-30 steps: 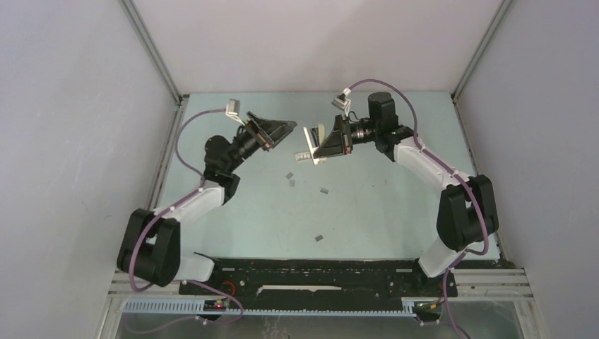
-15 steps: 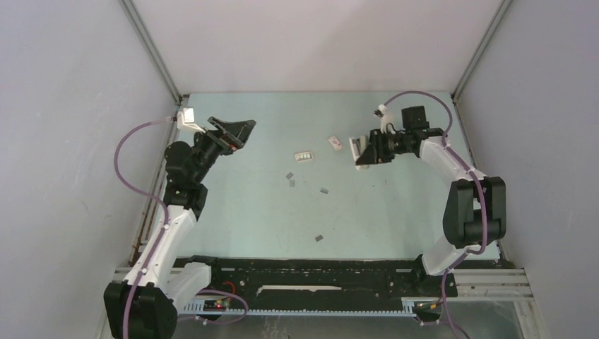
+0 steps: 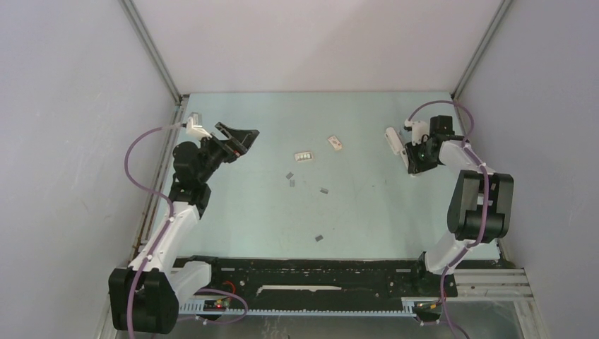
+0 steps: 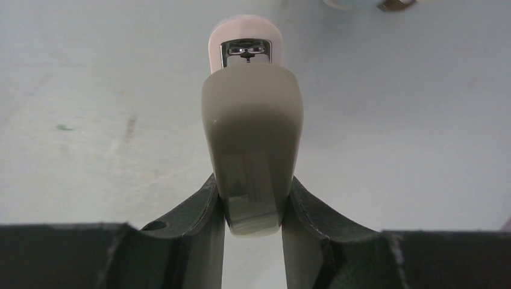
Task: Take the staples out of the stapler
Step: Place the stapler at the center of the board.
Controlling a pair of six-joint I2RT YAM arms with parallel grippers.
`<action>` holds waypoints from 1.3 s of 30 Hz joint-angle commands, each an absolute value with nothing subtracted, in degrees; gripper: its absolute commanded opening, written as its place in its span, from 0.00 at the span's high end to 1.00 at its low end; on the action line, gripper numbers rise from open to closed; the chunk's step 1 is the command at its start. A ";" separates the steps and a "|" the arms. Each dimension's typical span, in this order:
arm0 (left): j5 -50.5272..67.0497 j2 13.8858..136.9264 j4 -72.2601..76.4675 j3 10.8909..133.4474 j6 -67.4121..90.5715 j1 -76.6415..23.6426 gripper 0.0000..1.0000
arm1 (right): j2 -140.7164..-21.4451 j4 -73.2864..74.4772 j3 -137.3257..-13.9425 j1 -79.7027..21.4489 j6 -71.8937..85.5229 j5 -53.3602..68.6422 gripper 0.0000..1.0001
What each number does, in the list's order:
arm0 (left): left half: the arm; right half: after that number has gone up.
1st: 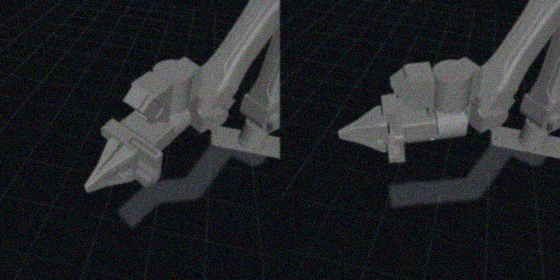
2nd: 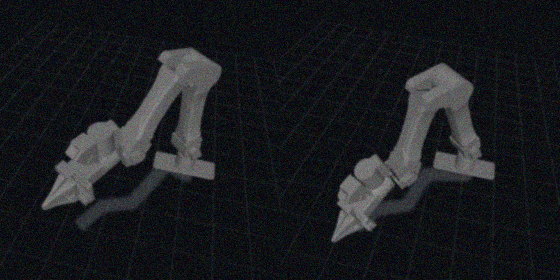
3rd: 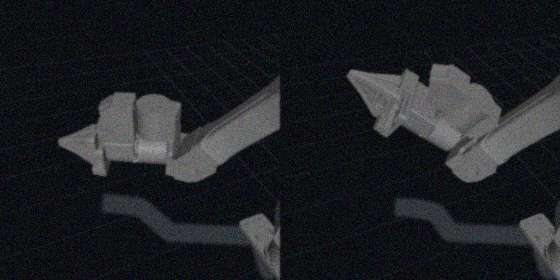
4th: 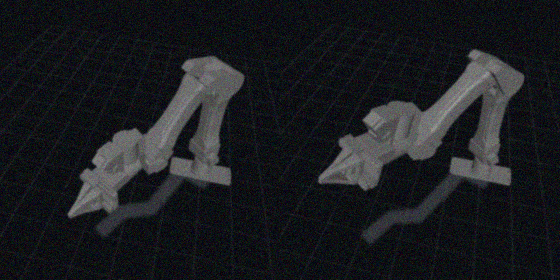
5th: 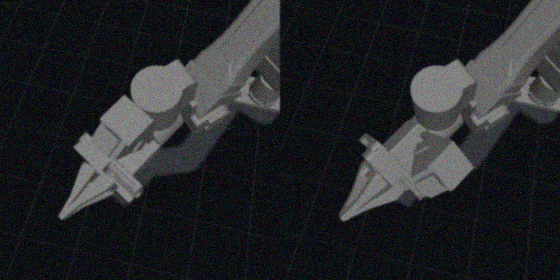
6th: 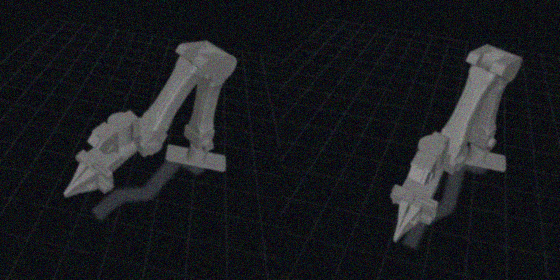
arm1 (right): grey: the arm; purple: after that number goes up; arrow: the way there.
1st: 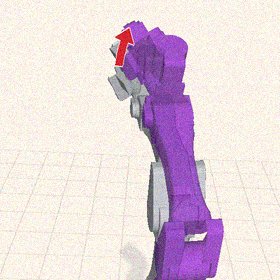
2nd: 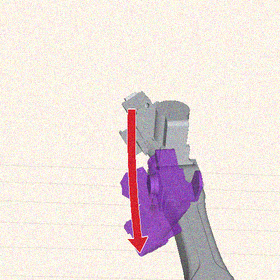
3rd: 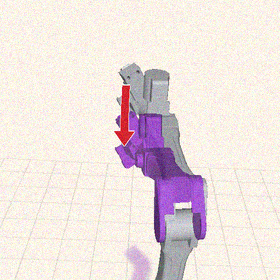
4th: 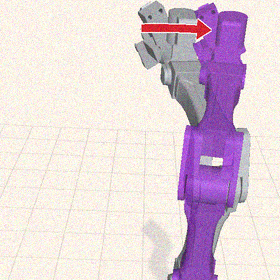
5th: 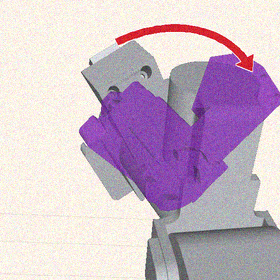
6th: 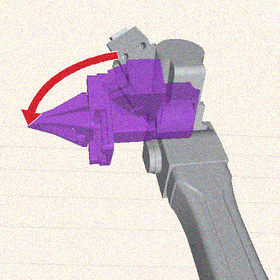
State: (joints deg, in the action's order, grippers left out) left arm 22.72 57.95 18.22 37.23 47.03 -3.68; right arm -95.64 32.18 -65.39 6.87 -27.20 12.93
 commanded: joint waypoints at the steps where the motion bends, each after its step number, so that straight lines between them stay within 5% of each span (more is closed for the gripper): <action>1: 23.36 56.75 20.45 35.94 46.98 -3.39 0.00 | -97.24 29.41 -66.30 10.28 -32.67 6.86 1.00; 28: 24.57 57.00 21.20 35.25 49.92 -3.38 0.00 | -127.19 37.61 -105.91 14.21 -28.30 6.59 0.93; 33: 24.49 57.03 21.16 35.16 50.01 -3.42 0.00 | -128.80 39.19 -107.03 14.00 -28.16 5.93 0.86; 39: 25.27 58.19 22.74 35.41 51.05 -3.35 0.00 | -128.74 39.51 -106.28 14.14 -27.39 4.84 0.60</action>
